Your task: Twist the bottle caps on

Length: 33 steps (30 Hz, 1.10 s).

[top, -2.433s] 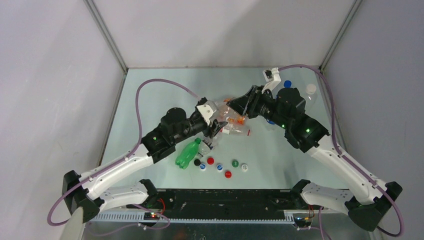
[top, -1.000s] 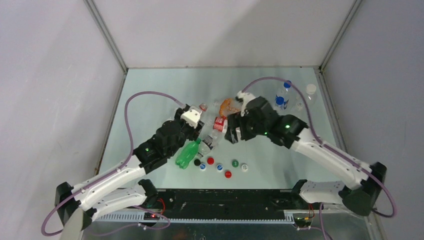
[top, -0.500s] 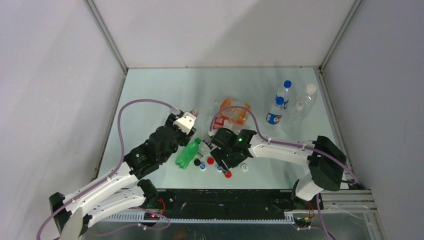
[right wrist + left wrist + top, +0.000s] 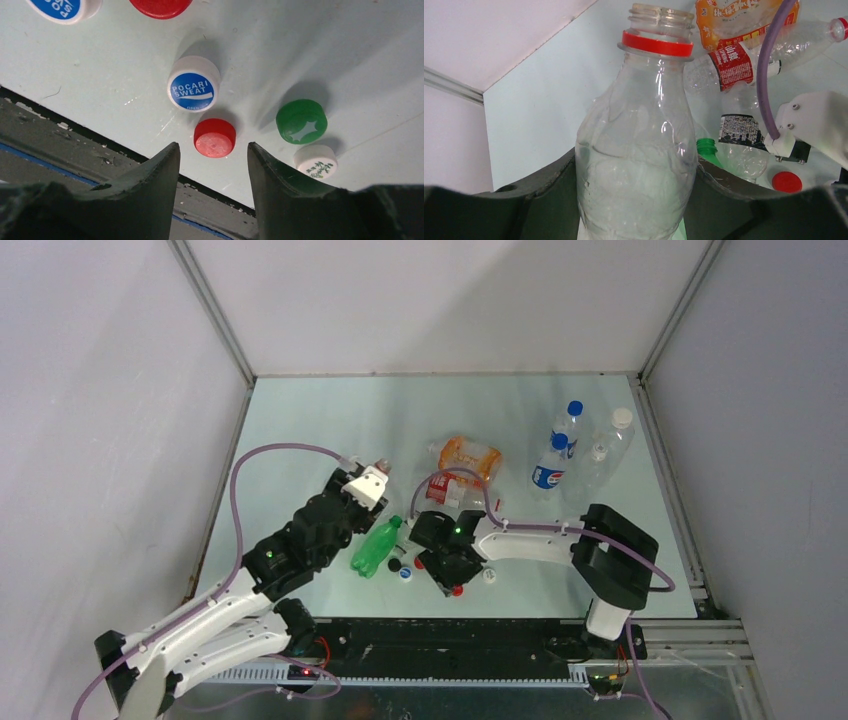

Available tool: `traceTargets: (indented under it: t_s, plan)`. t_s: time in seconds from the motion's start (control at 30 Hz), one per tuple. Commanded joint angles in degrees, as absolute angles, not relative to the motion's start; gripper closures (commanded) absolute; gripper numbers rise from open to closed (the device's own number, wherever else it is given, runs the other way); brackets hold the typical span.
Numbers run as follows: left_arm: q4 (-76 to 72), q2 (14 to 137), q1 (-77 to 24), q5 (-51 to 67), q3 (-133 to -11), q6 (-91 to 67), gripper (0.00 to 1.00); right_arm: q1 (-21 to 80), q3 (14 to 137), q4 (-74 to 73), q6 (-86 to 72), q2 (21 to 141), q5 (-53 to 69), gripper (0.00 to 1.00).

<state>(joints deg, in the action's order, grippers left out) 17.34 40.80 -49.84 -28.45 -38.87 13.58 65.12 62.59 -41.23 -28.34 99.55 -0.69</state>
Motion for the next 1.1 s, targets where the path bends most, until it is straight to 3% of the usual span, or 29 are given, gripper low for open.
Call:
traceTargets:
  t_s: [0.0,0.5,0.8,1.07]
  plan:
    - [16.19,40.94,-49.67,-29.12,-41.47,14.62,0.39,65.69,62.81,-39.29,-29.07,101.37,-0.81,0.46]
    - [17.74,41.06,-49.67,-27.53,-42.13,13.99,0.41,66.87,62.78,-38.92,-30.1,103.79,-3.01,0.54]
    - [19.46,42.21,-49.49,-26.68,-43.01,13.38,0.43,67.44,62.83,-39.54,-27.4,99.77,-3.05,0.81]
    - [20.77,42.84,-46.2,-18.97,-43.4,13.53,0.45,65.18,63.52,-39.96,-21.95,88.35,2.08,0.92]
